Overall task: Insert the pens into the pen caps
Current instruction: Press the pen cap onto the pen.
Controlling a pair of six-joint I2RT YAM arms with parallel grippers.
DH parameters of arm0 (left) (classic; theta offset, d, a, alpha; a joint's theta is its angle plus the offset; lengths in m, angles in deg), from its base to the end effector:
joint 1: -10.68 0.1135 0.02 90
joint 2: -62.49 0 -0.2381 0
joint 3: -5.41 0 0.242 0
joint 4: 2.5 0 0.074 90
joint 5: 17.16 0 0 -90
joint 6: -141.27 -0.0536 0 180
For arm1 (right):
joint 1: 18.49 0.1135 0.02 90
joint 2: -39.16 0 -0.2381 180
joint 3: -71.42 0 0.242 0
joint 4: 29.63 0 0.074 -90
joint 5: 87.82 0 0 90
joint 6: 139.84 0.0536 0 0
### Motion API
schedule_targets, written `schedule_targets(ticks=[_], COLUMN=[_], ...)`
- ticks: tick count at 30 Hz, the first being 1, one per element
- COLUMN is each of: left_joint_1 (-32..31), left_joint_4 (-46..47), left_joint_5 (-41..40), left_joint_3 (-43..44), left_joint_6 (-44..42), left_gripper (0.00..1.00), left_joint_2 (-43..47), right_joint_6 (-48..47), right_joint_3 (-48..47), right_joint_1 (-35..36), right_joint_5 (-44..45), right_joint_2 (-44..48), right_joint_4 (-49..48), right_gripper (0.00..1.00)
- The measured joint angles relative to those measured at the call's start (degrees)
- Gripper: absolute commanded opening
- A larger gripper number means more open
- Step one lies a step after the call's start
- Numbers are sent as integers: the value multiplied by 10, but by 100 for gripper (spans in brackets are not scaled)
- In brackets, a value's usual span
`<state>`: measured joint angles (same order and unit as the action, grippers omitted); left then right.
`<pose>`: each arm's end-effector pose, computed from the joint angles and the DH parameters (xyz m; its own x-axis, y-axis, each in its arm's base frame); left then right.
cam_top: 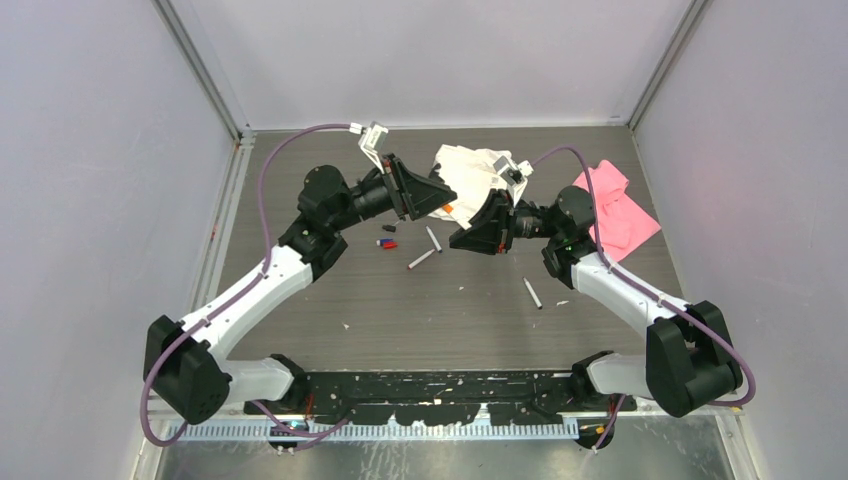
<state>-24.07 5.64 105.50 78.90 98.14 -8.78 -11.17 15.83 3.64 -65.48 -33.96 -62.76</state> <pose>0.2321 -0.1962 0.3698 -0.5675 -0.3541 -0.7433 0.7341 0.1912 -0.6516 0.2338 0.1486 0.2938 -0.4106 0.0894 -0.9074 -0.9118 -0.0504 0.4076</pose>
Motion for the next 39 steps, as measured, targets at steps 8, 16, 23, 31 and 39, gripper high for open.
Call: schedule_targets(ticks=[8,16,23,31,39], left_joint_1=[-1,-6,-17,-18,-56], left_joint_4=[9,9,9,9,22], left_joint_5=[2,2,4,9,-53], left_joint_3=[0,0,0,0,-13], left_joint_6=[7,3,-12,-26,-52], left_gripper=[36,30,19,1,1], left_joint_2=[-8,-15,-18,-19,-17], right_joint_6=[-3,-6,-7,-10,-30], right_joint_3=[0,0,0,0,0], right_joint_1=[0,0,2,3,1], right_joint_5=[0,0,-1,-5,-24], right_joint_2=[0,0,0,0,0], right_joint_4=[0,7,9,10,34], right_gripper=[1,1,1,1,1])
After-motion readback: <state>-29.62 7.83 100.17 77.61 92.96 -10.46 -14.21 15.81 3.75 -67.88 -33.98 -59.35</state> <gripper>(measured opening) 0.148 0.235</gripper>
